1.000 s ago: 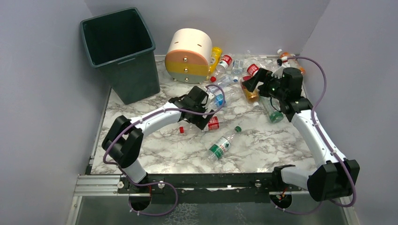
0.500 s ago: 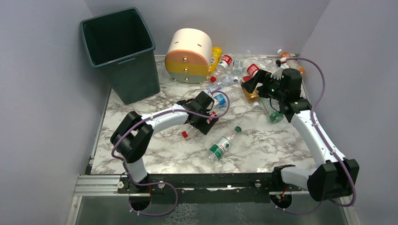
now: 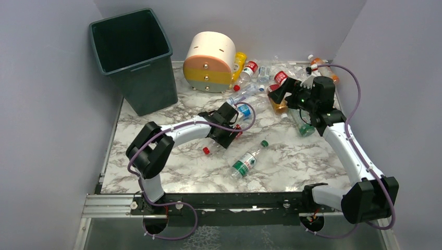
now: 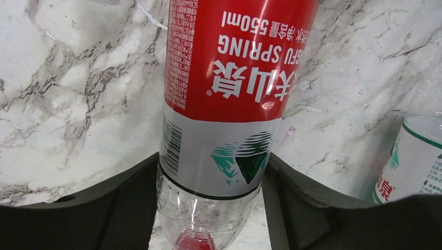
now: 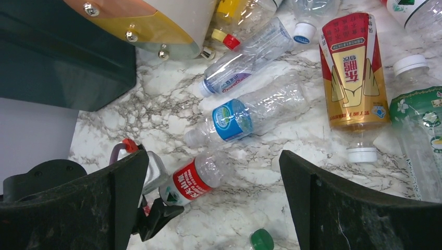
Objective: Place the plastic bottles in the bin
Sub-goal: Pick up the plastic bottle at the center of the board, then place the plastic bottle in the trash bin.
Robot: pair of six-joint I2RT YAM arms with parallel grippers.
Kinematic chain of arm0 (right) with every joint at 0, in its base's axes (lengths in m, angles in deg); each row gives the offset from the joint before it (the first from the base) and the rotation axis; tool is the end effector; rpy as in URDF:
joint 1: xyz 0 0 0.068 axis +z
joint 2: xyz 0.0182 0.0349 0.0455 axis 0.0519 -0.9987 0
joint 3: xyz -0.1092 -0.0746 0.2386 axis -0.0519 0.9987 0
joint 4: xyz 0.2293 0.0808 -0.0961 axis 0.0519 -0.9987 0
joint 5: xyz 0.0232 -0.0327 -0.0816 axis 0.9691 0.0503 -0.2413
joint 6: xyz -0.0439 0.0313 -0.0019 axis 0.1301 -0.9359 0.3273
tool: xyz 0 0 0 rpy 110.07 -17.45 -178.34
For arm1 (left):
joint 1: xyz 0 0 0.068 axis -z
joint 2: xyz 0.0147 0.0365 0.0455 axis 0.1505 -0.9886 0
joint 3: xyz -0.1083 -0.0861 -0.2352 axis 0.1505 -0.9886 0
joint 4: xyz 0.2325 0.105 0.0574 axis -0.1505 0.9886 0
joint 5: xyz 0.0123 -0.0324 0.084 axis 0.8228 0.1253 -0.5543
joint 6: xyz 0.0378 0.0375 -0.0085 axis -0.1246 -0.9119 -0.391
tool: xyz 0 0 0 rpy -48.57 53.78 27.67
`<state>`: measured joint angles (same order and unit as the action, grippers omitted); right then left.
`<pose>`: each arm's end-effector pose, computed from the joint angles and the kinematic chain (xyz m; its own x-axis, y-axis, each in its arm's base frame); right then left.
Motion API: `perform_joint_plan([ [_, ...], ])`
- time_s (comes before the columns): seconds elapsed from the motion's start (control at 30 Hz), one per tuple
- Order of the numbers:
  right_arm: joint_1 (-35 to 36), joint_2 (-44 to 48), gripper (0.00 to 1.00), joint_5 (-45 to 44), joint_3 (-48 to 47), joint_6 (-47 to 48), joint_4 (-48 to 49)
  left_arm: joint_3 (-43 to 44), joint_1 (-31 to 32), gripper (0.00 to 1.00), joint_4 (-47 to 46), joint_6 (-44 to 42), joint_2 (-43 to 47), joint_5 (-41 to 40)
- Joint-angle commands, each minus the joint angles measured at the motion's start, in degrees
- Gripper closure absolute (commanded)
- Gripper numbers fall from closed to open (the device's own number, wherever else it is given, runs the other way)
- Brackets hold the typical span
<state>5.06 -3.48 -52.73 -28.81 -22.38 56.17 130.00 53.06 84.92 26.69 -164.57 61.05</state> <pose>0.2692 0.0489 0.3302 -0.5198 0.3501 -0.7793 -0.2012 0.8364 0.5099 0.2557 -0.2498 0.1823 -0.6671 0.5924 -0.4517 0.6660 0.7459 -0.0052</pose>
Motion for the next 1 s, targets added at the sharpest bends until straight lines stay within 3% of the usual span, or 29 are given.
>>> perform_joint_plan([
  [0.0, 0.0, -0.5, 0.00, 1.9, 0.3, 0.4, 2.0, 0.6, 0.4, 0.41, 0.4, -0.4, -0.9, 0.4],
  [0.2, 0.0, -0.8, 0.01, 2.3, -0.4, -0.2, 1.8, 1.7, 0.6, 0.54, 3.3, 0.8, 2.8, 0.3],
  [0.6, 0.0, -0.6, 0.01, 3.1, -1.0, -1.7, 1.5, 7.8, 1.3, 0.53, 8.6, 2.7, 14.2, -1.4],
  [0.97, 0.0, -0.2, 0.02, 5.3, -1.1, -2.9, 1.5, 26.3, -5.9, 0.50, 14.1, 2.6, 9.4, -5.1],
])
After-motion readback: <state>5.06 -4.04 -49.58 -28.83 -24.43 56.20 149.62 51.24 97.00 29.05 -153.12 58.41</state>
